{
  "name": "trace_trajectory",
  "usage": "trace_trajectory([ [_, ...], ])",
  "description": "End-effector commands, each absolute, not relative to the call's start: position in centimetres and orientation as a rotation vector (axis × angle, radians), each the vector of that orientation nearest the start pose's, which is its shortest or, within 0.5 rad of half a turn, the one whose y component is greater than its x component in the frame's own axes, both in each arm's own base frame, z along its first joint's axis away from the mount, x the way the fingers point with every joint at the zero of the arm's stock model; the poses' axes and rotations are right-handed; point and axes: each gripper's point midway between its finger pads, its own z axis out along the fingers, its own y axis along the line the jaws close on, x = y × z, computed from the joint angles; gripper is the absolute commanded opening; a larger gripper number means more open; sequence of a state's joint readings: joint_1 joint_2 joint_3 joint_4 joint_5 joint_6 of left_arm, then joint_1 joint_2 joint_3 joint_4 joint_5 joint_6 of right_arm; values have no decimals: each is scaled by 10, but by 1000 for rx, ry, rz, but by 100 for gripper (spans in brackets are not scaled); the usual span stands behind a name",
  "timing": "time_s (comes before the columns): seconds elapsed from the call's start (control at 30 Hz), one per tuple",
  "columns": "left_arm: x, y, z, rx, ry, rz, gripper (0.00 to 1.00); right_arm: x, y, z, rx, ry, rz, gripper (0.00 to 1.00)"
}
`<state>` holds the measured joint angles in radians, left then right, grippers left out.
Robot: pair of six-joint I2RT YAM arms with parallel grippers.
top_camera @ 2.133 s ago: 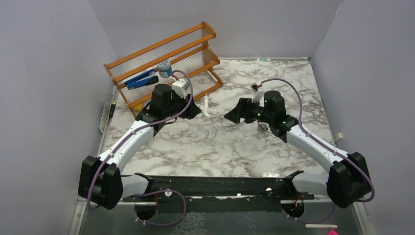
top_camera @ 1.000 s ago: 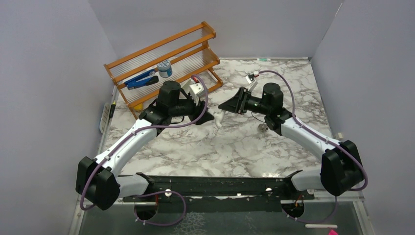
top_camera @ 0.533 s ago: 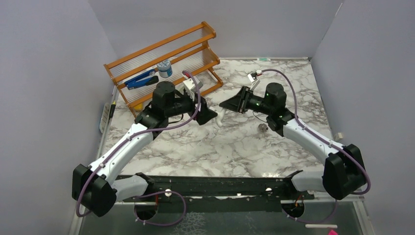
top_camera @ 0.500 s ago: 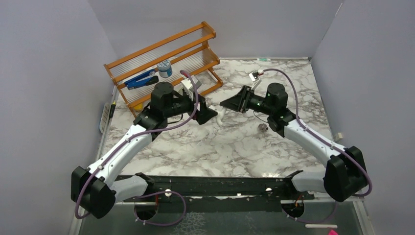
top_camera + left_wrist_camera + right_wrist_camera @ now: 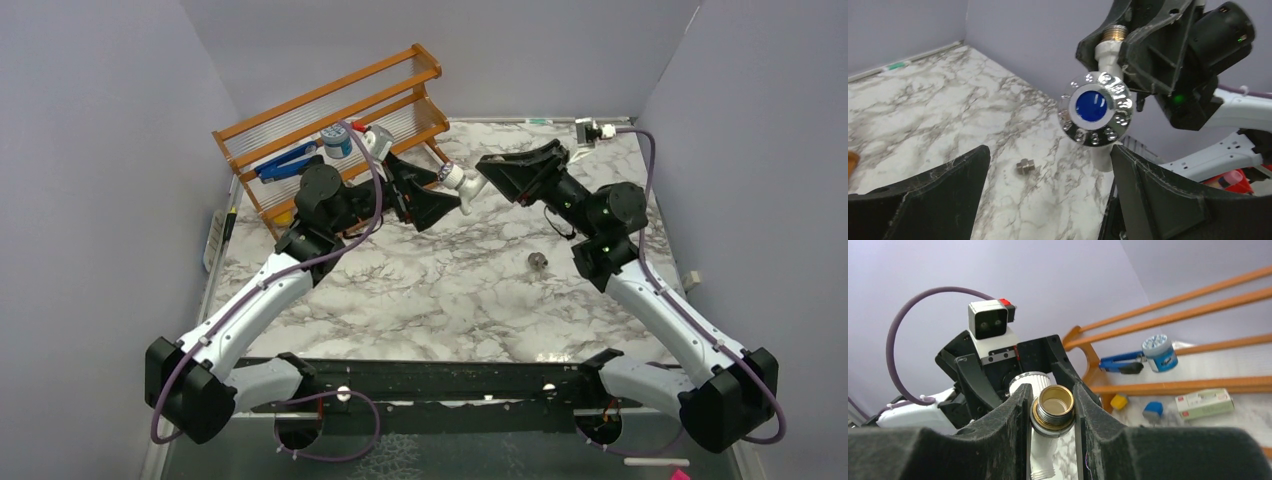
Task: Install the water faucets
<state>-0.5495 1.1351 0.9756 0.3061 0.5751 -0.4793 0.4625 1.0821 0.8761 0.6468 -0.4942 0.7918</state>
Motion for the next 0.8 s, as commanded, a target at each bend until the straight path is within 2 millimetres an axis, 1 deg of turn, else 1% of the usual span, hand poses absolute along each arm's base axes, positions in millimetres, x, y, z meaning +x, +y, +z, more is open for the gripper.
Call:
trace_trajectory([
  [0.0,240,-309,429,569,1283,-1344,93,256,248,470,-303,1058,1372,3],
  [0.1,235,-321,437,598,1248,-1371,92,255,248,475,-298,1033,1393,3],
  [0.23,234,-330,434,607,1242,-1385,90,255,245,478,-276,1018,1399,3],
  [0.33,237,-334,429,595,1248,-1381,81,258,243,479,-242,1028,1401,3],
  [0.43,241,-340,428,579,1251,-1392,75,263,238,478,-177,1038,1407,3],
  [0.57,246,-351,432,585,1254,-1417,54,267,230,475,-92,1049,1414,4],
  [0.73,251,-355,437,576,1241,-1423,32,266,228,472,-83,1065,1402,6],
  [0.77,251,-355,438,574,1236,-1421,22,266,228,471,-83,1069,1399,6],
])
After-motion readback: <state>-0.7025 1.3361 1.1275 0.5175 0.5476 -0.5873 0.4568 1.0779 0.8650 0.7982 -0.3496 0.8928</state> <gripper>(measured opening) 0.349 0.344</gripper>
